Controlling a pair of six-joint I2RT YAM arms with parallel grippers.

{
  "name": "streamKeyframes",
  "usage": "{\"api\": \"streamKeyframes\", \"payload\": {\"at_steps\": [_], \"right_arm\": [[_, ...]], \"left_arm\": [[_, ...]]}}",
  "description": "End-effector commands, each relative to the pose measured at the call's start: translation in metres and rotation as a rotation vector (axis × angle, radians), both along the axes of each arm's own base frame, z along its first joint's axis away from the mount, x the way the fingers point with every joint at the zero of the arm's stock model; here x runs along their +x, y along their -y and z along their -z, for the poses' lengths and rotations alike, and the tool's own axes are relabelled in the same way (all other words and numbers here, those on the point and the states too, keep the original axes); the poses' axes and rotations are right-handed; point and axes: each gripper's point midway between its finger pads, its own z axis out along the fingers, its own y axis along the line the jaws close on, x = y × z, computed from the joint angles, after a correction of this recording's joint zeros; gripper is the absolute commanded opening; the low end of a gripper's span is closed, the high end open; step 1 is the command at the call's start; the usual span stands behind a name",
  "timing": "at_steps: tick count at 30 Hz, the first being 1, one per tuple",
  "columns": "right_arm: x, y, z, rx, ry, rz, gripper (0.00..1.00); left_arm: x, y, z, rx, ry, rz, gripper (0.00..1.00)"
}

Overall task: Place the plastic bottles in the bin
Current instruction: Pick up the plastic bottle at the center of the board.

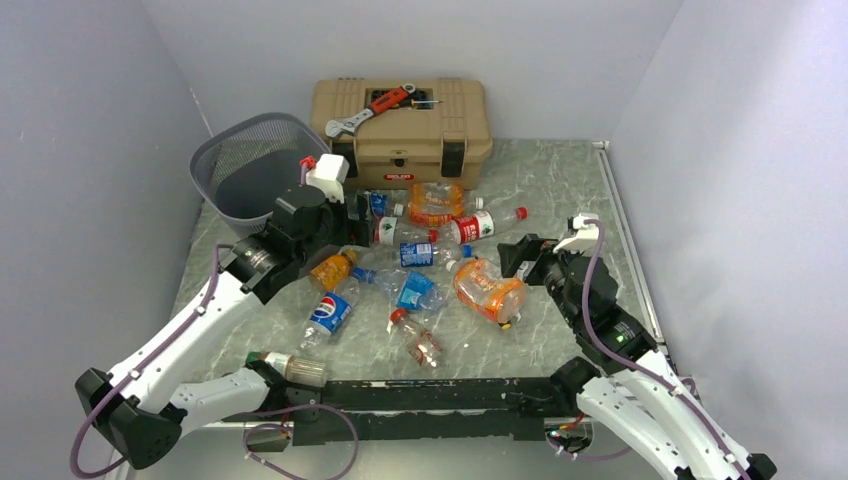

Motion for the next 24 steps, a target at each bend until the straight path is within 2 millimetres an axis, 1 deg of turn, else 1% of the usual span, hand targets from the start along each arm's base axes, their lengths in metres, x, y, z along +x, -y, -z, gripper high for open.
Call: {"api": "streamKeyframes", "payload": {"at_steps": [1,6,8,12,15,17,19,21,22,24], "right_arm": [[0.001,-0.006,-0.03,0.051,0.063,-0.022,1.0],[0.002,-0.008,-0.032,0.042,0.06,-0.031,1.0],[0.003,-0.007,-0.033,0.04,0.054,-0.021,1.0],[0.009,0.003,-0.022,-0.001,-0.044,0.06,0.99],[0.01,0.013,0.0,-0.029,-0.138,0.135,0.98],[0.007,0.01,0.017,-0.05,-0.19,0.119,0.98],[0.002,0.0,0.038,-0.076,-0.251,0.057,0.99],[-0.003,-0.008,0.059,-0.101,-0.339,0.016,1.0],[-0.005,-0.012,0.069,-0.11,-0.375,-0.006,1.0],[-0.009,-0.018,0.083,-0.117,-0.429,-0.034,1.0]], "left_arm": [[-0.005,-0.005,-0.021,-0.038,0.065,-0.005,0.99],[-0.006,-0.005,-0.029,-0.041,0.092,0.015,0.99],[-0.005,-0.007,-0.039,-0.036,0.117,0.009,0.99],[-0.002,-0.017,-0.062,0.011,0.138,-0.026,1.0],[0.001,-0.023,-0.071,0.065,0.148,-0.038,0.99],[0.0,-0.017,-0.074,0.055,0.181,0.006,0.99],[-0.008,-0.003,-0.07,0.021,0.227,0.102,0.99],[-0.019,0.014,-0.06,-0.017,0.264,0.22,1.0],[-0.026,0.021,-0.052,-0.025,0.272,0.283,0.99],[-0.039,0.035,-0.049,-0.053,0.295,0.394,0.99]]}}
